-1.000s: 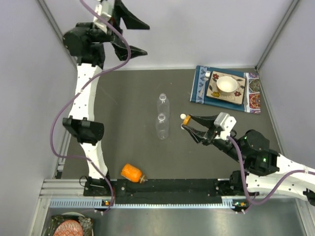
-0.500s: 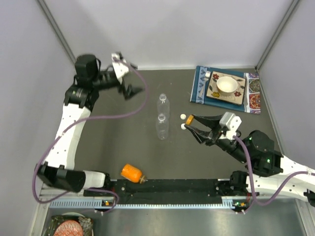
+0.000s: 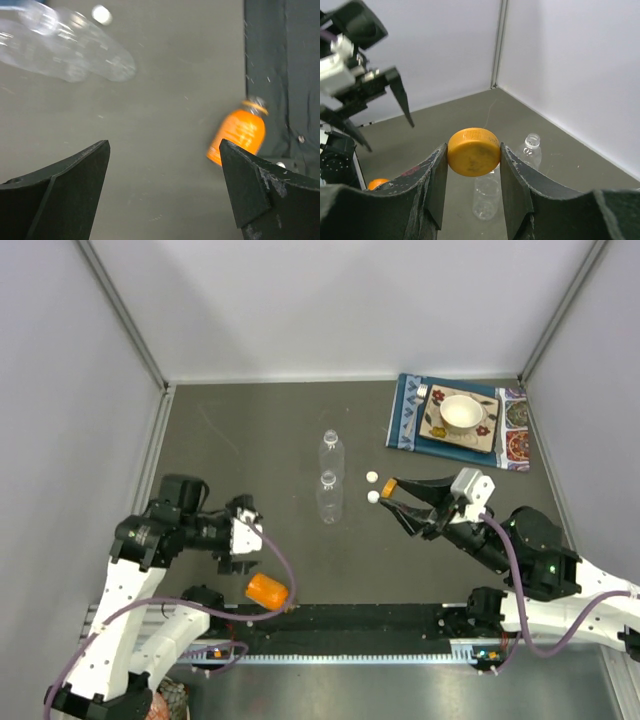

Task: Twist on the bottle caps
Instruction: Pick up the plastic bottle at the center of the board.

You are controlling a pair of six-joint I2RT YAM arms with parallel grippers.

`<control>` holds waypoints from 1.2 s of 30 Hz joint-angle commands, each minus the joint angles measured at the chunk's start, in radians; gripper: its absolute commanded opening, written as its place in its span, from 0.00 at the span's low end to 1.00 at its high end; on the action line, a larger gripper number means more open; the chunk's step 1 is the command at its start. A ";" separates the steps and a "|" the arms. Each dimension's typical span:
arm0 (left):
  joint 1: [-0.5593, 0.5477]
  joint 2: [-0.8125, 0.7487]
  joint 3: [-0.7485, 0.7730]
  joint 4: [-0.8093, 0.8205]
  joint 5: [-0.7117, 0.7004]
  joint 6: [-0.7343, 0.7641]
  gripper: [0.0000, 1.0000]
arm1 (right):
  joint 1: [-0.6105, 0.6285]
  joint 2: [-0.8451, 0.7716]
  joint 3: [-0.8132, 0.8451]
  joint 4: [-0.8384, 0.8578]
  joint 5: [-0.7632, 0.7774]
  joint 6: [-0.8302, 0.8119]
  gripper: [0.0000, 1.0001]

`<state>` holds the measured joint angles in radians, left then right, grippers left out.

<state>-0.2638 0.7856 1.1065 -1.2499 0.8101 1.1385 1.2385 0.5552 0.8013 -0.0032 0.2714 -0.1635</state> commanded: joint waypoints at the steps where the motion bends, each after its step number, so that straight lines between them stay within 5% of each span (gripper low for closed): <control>1: -0.026 -0.077 -0.184 -0.148 -0.074 0.329 0.98 | -0.008 -0.020 0.033 0.005 0.015 0.027 0.35; 5: -0.069 -0.151 -0.316 -0.120 -0.126 0.417 0.98 | -0.008 -0.031 0.026 -0.024 0.031 0.036 0.36; 12: -0.166 -0.025 -0.387 -0.099 -0.206 0.432 0.98 | -0.008 -0.018 0.030 -0.029 0.037 0.042 0.36; 19: -0.320 0.089 -0.424 0.020 -0.250 0.319 0.98 | -0.008 -0.017 0.032 -0.029 0.043 0.048 0.36; 36: -0.410 0.204 -0.520 0.247 -0.304 0.097 0.87 | -0.007 -0.038 0.026 -0.058 0.054 0.079 0.36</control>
<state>-0.6483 0.9768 0.6083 -1.0958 0.5144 1.3117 1.2385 0.5316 0.8013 -0.0677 0.3092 -0.1074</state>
